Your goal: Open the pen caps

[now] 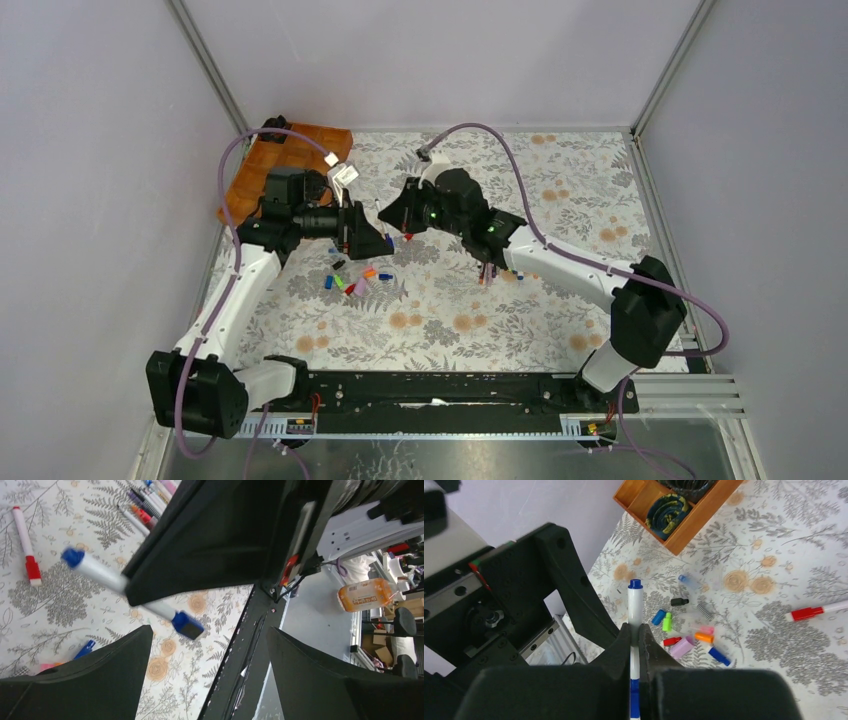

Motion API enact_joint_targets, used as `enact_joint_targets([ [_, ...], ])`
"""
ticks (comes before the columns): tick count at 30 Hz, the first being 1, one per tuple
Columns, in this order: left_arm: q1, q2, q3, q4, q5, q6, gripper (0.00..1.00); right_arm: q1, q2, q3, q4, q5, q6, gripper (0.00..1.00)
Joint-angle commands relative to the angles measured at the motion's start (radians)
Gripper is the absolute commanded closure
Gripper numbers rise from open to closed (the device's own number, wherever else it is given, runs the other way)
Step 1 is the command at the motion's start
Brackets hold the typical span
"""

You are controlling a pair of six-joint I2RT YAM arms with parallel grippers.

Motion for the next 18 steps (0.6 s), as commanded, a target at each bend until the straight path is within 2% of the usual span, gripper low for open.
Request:
enact_joint_targets([
  [1, -0.011, -0.029, -0.022, 0.174, 0.023, -0.133, 0.11, 0.026, -0.074, -0.018, 0.138, 0.052, 0.067, 1.0],
  [11, -0.012, -0.036, -0.084, 0.225, -0.027, -0.17, 0.35, 0.054, -0.088, -0.04, 0.174, 0.086, 0.086, 1.0],
  [15, -0.012, -0.038, -0.09, 0.242, -0.017, -0.181, 0.56, 0.063, -0.091, -0.044, 0.174, 0.098, 0.08, 1.0],
  [18, -0.012, -0.039, -0.084, 0.24, -0.014, -0.169, 0.67, 0.065, -0.091, -0.047, 0.164, 0.102, 0.081, 1.0],
])
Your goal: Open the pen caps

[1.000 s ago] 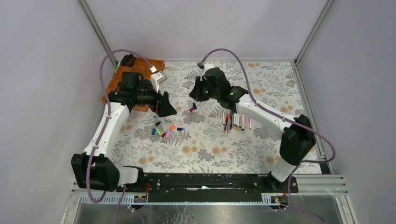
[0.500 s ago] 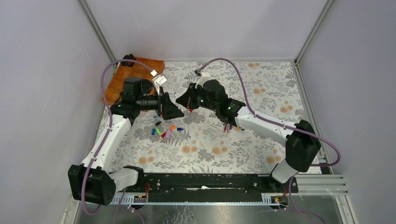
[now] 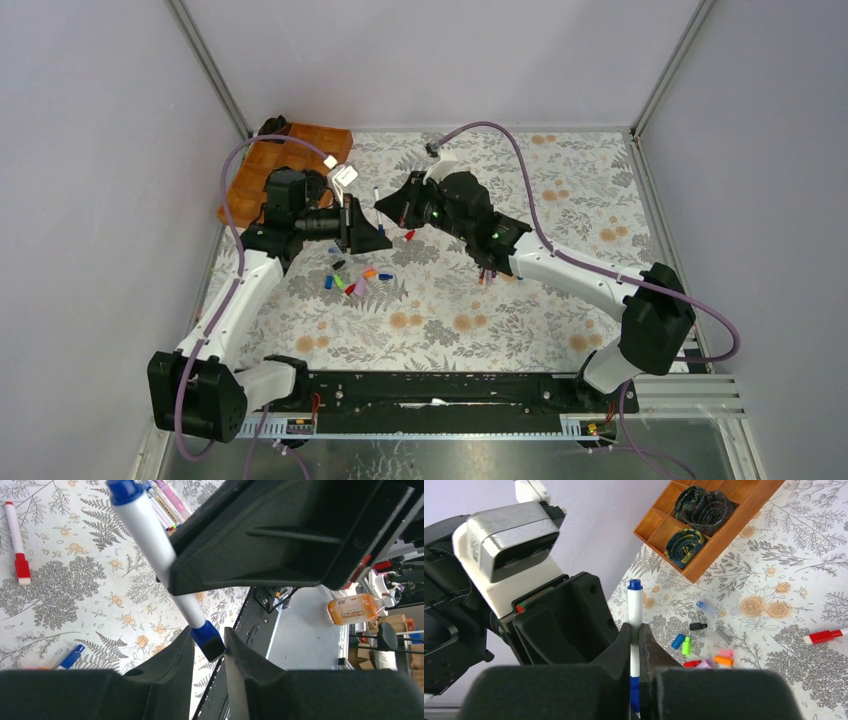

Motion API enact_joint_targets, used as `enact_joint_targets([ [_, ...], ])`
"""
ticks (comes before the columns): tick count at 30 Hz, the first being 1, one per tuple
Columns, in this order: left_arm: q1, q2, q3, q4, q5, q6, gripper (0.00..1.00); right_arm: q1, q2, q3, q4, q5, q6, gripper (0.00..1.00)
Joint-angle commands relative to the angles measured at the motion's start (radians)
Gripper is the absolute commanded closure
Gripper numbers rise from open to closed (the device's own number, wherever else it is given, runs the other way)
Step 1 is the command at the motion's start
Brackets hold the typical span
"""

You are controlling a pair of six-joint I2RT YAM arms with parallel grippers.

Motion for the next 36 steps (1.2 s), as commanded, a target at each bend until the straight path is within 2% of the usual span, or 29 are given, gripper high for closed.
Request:
enact_joint_targets([
  [1, -0.001, -0.012, 0.0, 0.06, -0.001, 0.01, 0.72, 0.02, -0.04, -0.009, 0.042, 0.018, 0.013, 1.0],
  [2, -0.001, -0.01, 0.004, 0.054, -0.002, 0.018, 0.79, 0.02, -0.041, -0.011, 0.038, 0.019, 0.015, 1.0],
  [4, -0.001, -0.007, 0.011, 0.037, -0.014, 0.039, 0.98, 0.021, -0.044, -0.013, 0.021, 0.023, 0.016, 0.96],
  [5, -0.001, -0.006, 0.013, 0.026, -0.023, 0.052, 1.0, 0.02, -0.047, -0.013, 0.011, 0.029, 0.016, 0.94],
  [6, -0.001, -0.005, 0.014, 0.01, -0.03, 0.074, 1.0, 0.02, -0.051, -0.011, 0.002, 0.03, 0.016, 0.9],
  [8, -0.001, 0.001, 0.021, -0.029, -0.047, 0.127, 1.0, 0.019, -0.054, 0.005, -0.046, 0.031, 0.013, 0.75],
  [11, -0.001, 0.014, 0.041, -0.111, -0.088, 0.248, 1.0, 0.008, -0.051, 0.085, -0.159, 0.019, -0.01, 0.61],
  [15, -0.01, 0.034, 0.077, -0.245, -0.194, 0.474, 1.0, -0.077, -0.066, 0.163, -0.328, -0.119, -0.005, 0.5],
  [18, -0.045, 0.033, 0.088, -0.333, -0.345, 0.715, 1.0, -0.199, -0.099, 0.16, -0.39, -0.278, 0.023, 0.44],
  [23, -0.179, -0.023, 0.058, -0.414, -0.598, 1.005, 1.0, -0.283, -0.029, 0.235, -0.61, -0.472, -0.044, 0.41],
  [26, -0.288, -0.086, 0.021, -0.42, -0.71, 1.113, 1.0, -0.284, 0.052, 0.221, -0.62, -0.601, -0.026, 0.42],
  [30, -0.378, -0.086, 0.041, -0.472, -0.783, 1.166, 1.0, -0.276, 0.147, 0.206, -0.549, -0.817, 0.014, 0.45],
  [36, -0.476, -0.071, 0.031, -0.502, -0.887, 1.23, 1.0, -0.2, 0.24, 0.226, -0.525, -0.956, 0.019, 0.44],
])
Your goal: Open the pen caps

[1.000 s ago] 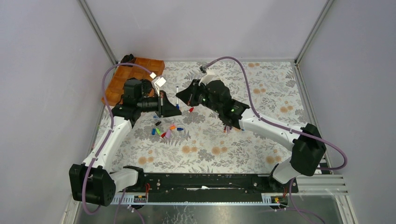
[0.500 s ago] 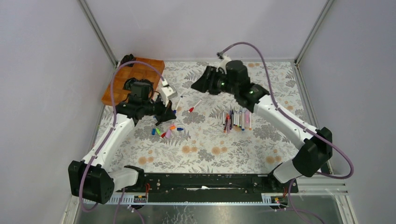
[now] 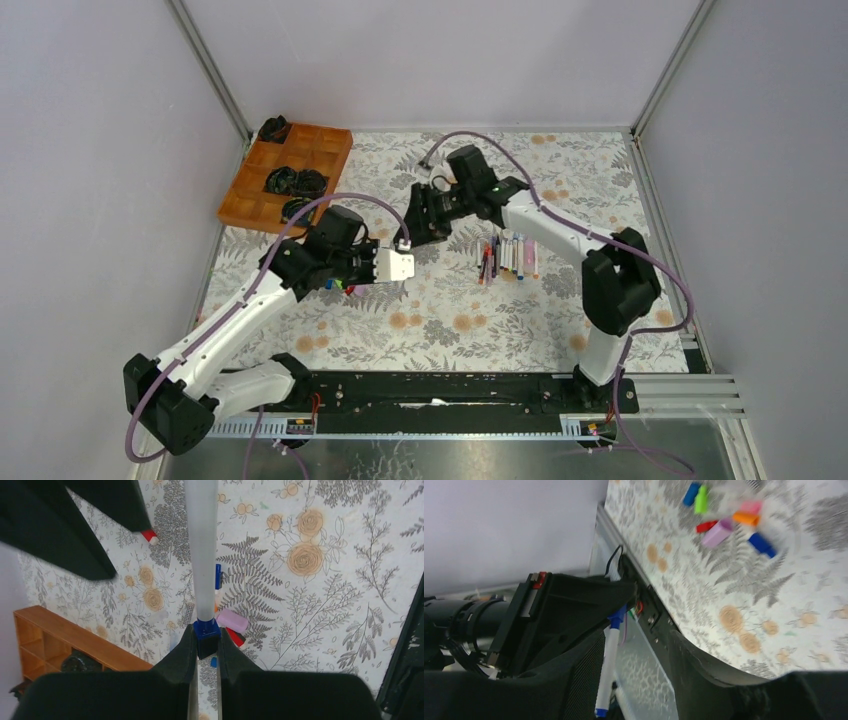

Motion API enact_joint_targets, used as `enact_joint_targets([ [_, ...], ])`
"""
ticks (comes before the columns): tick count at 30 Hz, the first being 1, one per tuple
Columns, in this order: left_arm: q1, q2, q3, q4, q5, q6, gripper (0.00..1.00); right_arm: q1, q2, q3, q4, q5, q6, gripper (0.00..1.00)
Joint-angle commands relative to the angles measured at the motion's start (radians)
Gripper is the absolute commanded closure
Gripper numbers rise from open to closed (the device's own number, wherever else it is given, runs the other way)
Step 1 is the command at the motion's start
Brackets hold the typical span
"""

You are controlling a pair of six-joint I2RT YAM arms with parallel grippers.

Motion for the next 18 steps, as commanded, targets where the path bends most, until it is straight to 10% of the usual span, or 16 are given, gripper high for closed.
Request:
enact_joint_targets([
  [1, -0.063, 0.016, -0.006, -0.049, -0.129, 0.101, 1.0, 0.076, 0.027, 0.019, 0.023, -0.211, 0.016, 0.43],
  [11, -0.108, 0.022, -0.012, -0.05, -0.194, 0.137, 1.0, 0.131, 0.1, -0.006, 0.002, -0.289, -0.011, 0.57],
  [18, -0.117, 0.027, 0.02, -0.08, -0.165, 0.127, 1.0, 0.133, 0.116, 0.004, -0.002, -0.308, -0.031, 0.89],
])
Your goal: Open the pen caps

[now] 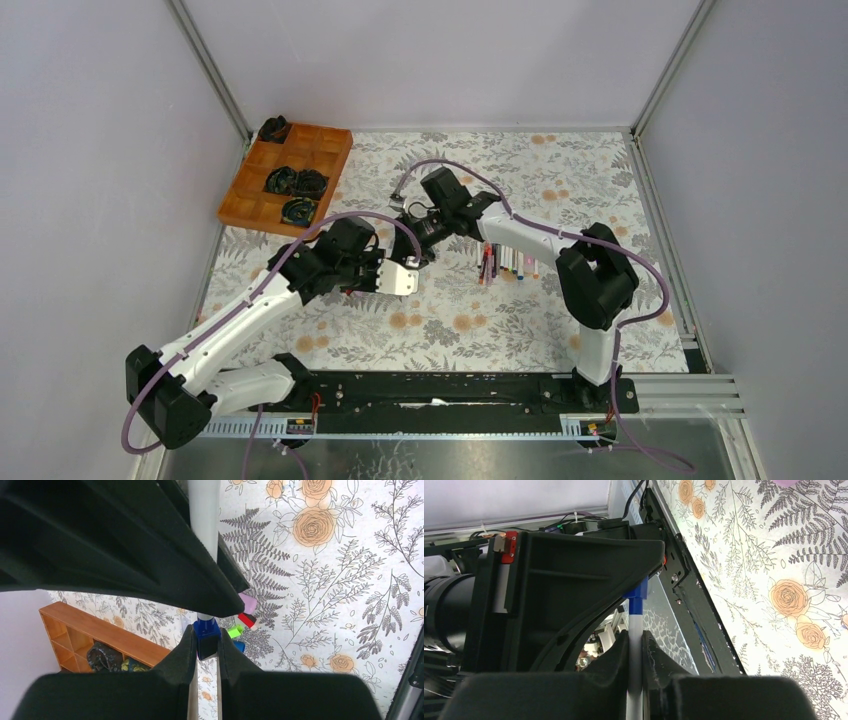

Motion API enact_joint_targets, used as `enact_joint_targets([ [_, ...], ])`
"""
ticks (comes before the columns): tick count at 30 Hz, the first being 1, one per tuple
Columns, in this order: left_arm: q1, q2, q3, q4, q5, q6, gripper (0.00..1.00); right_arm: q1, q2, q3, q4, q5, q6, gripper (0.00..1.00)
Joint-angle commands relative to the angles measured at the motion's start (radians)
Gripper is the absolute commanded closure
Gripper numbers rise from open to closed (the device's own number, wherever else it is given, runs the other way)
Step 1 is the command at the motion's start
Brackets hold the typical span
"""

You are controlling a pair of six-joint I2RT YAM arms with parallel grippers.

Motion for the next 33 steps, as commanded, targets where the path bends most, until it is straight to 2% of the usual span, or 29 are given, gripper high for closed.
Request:
enact_joint_targets([
  [1, -0.013, 0.006, 0.033, -0.037, 0.007, 0.011, 1.0, 0.013, 0.001, 0.01, -0.002, -0.078, -0.022, 0.94],
  [2, -0.012, 0.006, 0.041, -0.044, 0.016, 0.008, 1.0, 0.012, 0.0, 0.008, -0.006, -0.085, -0.033, 0.99],
  [4, -0.012, 0.007, 0.06, -0.067, 0.045, -0.003, 0.97, 0.012, -0.005, 0.0, -0.013, -0.096, -0.066, 1.0],
  [5, -0.012, 0.007, 0.074, -0.084, 0.069, -0.014, 0.82, 0.012, -0.009, -0.002, -0.017, -0.101, -0.088, 1.0],
  [6, -0.01, 0.009, 0.092, -0.109, 0.1, -0.027, 0.64, 0.011, -0.013, -0.004, -0.029, -0.11, -0.119, 1.0],
  [7, -0.011, 0.01, 0.109, -0.145, 0.138, -0.035, 0.55, 0.011, -0.019, -0.008, -0.044, -0.118, -0.157, 1.0],
  [8, -0.011, 0.011, 0.131, -0.169, 0.186, -0.043, 0.47, 0.011, -0.028, -0.014, -0.058, -0.123, -0.194, 1.0],
  [11, -0.008, 0.017, 0.168, -0.24, 0.278, -0.051, 0.39, 0.009, -0.06, -0.054, -0.061, -0.15, -0.291, 1.0],
  [17, -0.005, 0.017, 0.163, -0.305, 0.411, -0.048, 0.39, 0.009, -0.125, -0.178, 0.137, -0.243, -0.238, 1.0],
  [25, -0.005, 0.008, 0.125, -0.191, 0.349, -0.105, 0.4, 0.013, -0.151, -0.198, 0.247, -0.281, -0.171, 1.0],
  [28, -0.005, 0.014, 0.122, -0.178, 0.344, -0.106, 0.43, 0.013, -0.152, -0.204, 0.298, -0.282, -0.14, 1.0],
  [30, -0.005, 0.017, 0.124, -0.181, 0.347, -0.099, 0.53, 0.013, -0.15, -0.204, 0.3, -0.279, -0.137, 1.0],
  [33, -0.005, 0.021, 0.128, -0.176, 0.326, -0.094, 0.78, 0.013, -0.147, -0.212, 0.307, -0.272, -0.134, 1.0],
])
